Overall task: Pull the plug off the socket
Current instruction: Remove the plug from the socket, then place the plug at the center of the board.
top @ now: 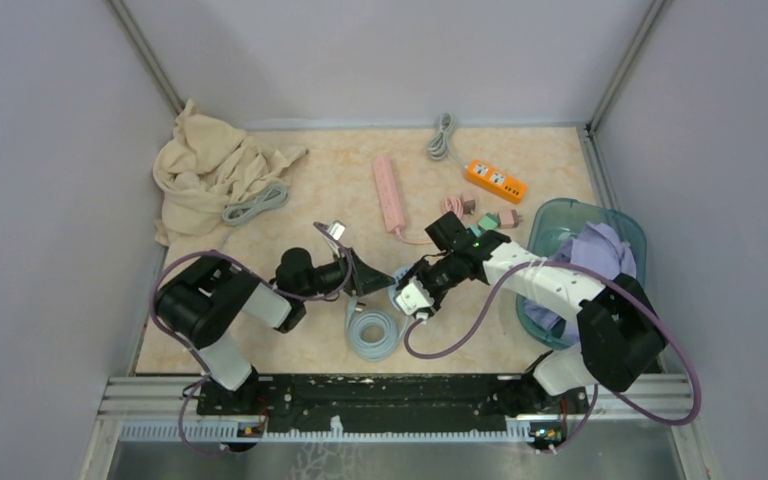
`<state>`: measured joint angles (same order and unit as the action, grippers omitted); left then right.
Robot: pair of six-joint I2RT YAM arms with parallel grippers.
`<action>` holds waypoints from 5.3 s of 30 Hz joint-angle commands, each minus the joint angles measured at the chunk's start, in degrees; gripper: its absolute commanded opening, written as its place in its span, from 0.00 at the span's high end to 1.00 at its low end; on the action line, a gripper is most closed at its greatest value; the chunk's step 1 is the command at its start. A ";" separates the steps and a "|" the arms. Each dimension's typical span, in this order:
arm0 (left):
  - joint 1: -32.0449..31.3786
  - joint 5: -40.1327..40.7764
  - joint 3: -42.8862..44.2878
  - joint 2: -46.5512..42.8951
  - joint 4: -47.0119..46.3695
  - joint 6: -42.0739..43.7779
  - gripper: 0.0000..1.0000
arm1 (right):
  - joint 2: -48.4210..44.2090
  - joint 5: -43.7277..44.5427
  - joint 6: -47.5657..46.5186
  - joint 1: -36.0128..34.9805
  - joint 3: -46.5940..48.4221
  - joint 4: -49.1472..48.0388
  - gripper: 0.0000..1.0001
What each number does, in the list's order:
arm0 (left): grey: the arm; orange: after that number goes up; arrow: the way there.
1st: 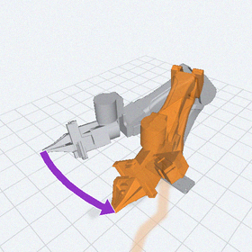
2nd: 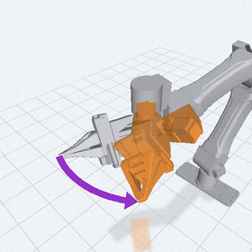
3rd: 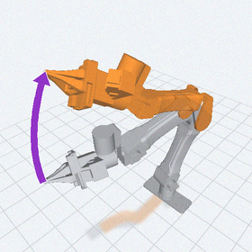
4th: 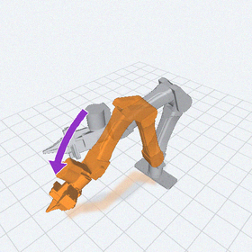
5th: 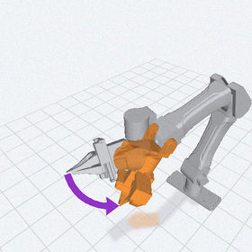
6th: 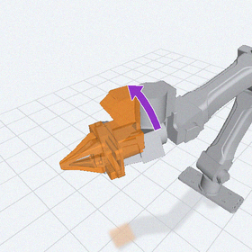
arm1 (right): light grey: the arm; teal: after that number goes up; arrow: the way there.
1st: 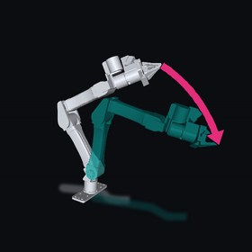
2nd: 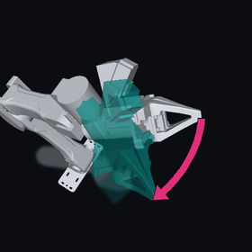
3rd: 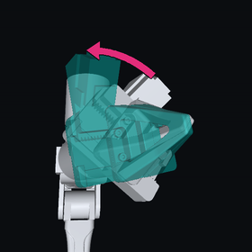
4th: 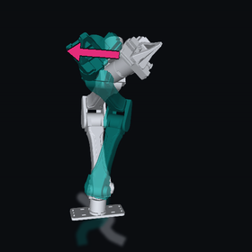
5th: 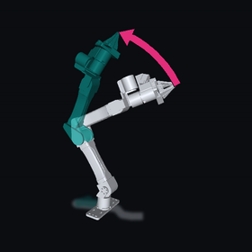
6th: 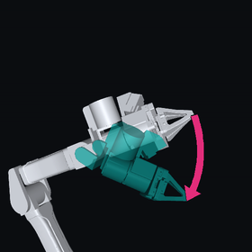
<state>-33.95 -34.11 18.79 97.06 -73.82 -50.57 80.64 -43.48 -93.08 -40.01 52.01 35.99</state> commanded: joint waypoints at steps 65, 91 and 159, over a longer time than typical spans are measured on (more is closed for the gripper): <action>-0.25 -5.13 9.18 6.55 7.20 5.39 1.00 | 1.57 -1.99 15.18 -6.60 5.65 -2.64 1.00; 3.59 -7.36 8.55 8.69 5.17 4.20 1.00 | 2.71 1.06 27.58 -12.21 5.17 -12.02 1.00; 7.04 -2.09 -2.28 -16.44 12.80 8.46 1.00 | -6.75 1.24 64.30 32.44 0.19 -36.12 1.00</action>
<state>-27.22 -36.29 17.10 84.86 -61.56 -42.39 73.84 -47.83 -31.94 -8.29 51.64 4.67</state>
